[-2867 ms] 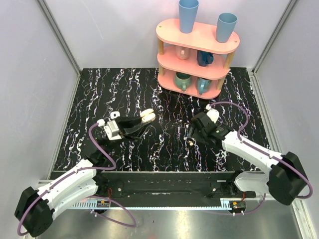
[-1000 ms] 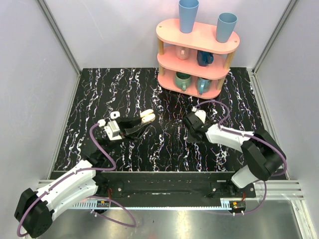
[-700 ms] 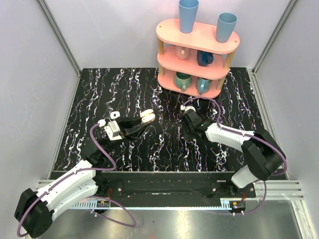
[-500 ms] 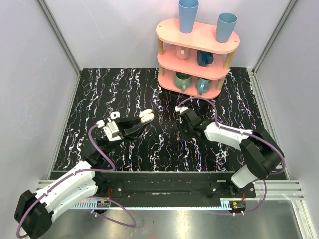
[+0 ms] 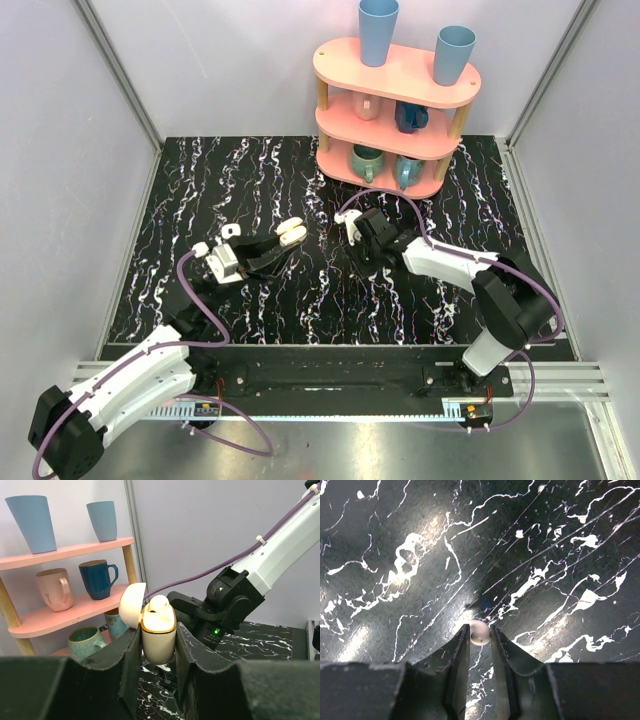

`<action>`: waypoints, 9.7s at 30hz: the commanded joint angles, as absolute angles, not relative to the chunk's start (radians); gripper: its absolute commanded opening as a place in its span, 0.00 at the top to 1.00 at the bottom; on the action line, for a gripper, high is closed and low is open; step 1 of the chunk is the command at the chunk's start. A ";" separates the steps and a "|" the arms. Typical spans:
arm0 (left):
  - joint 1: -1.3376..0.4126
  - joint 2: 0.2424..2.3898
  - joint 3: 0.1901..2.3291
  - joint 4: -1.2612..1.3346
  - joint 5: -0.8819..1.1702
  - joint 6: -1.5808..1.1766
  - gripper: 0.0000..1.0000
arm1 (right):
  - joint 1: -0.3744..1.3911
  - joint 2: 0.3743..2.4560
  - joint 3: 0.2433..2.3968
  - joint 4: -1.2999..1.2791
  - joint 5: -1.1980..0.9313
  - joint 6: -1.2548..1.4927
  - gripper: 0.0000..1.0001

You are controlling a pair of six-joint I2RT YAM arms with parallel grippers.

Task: Insert the wireless bluetooth earbuds into the charging case
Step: Move the left earbud to the center of the board, then pick up the left earbud from the center of the board, then insert the left earbud into the left side groove of the charging case.

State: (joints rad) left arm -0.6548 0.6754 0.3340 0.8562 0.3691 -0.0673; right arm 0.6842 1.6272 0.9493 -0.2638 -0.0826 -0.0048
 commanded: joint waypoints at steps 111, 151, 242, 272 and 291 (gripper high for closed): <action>-0.652 0.629 0.356 0.811 0.258 -0.006 1.00 | 0.724 1.904 1.249 -0.861 0.265 1.779 0.61; -0.652 0.678 0.446 0.703 0.265 -0.038 1.00 | 0.866 1.220 1.080 -0.338 0.833 0.643 1.00; -0.655 0.781 0.439 0.953 0.213 -0.153 1.00 | 1.285 1.345 0.954 0.859 0.621 0.037 1.00; -0.655 0.770 0.425 1.002 0.227 -0.155 1.00 | 1.287 1.342 0.965 0.819 0.661 -0.058 1.00; -0.657 0.793 0.400 1.041 0.273 -0.137 1.00 | 1.285 1.305 0.991 0.828 0.577 -0.035 1.00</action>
